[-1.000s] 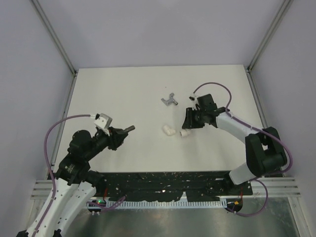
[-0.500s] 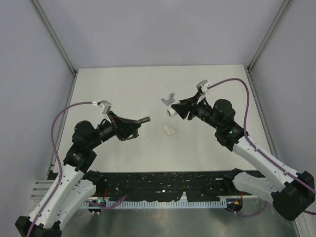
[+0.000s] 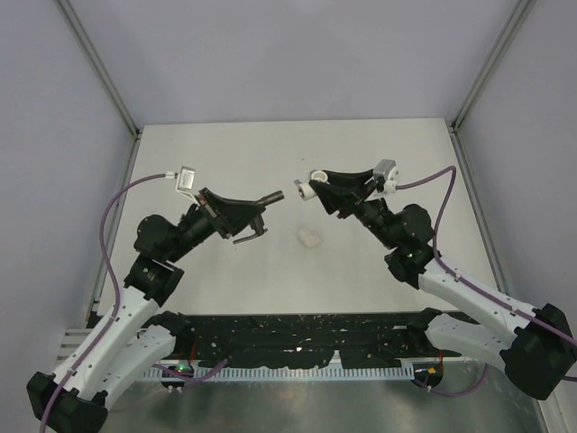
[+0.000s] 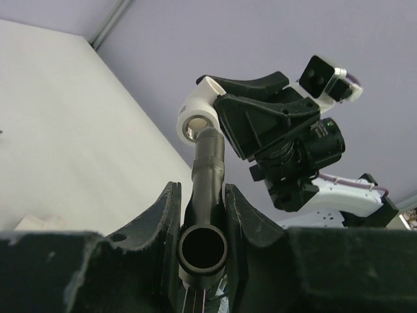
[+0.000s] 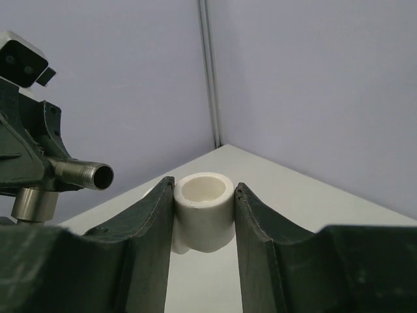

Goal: Install the water faucets

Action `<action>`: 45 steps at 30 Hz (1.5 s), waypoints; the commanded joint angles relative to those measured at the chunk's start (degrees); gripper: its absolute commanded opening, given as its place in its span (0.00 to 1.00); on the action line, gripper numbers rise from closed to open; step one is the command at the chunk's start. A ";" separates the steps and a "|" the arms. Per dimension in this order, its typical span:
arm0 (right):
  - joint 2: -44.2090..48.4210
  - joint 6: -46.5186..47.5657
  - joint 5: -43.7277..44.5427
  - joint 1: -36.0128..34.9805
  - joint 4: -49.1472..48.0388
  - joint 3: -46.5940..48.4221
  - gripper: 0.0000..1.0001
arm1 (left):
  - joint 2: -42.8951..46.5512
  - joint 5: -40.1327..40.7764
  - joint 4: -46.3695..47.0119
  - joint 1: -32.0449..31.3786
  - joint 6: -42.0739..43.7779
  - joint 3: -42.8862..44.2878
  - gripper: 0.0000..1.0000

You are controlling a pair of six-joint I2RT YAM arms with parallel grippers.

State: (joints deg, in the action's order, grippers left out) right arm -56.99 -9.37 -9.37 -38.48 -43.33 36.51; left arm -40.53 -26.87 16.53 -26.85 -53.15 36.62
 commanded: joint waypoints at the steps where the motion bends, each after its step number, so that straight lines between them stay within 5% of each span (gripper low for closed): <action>1: -0.75 0.14 4.17 -1.16 -15.10 -0.65 0.05 | 0.11 5.86 8.25 -0.83 -5.56 1.17 0.00; 20: 0.30 7.87 21.40 -7.31 -18.81 -4.42 0.05 | -16.15 -9.60 18.17 -1.18 -12.07 11.10 0.00; 33: 7.42 8.13 21.94 -7.49 -17.93 -8.56 0.05 | -21.78 -13.29 24.07 -1.71 -15.58 10.58 0.00; 45: 7.60 12.70 23.25 -11.18 -17.23 -7.42 0.05 | -21.34 -13.47 18.72 -2.94 -12.16 10.40 0.00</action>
State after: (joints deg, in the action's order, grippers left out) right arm -50.13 0.56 12.25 -48.42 -57.36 27.42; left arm -62.78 -39.62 34.85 -28.97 -67.22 46.06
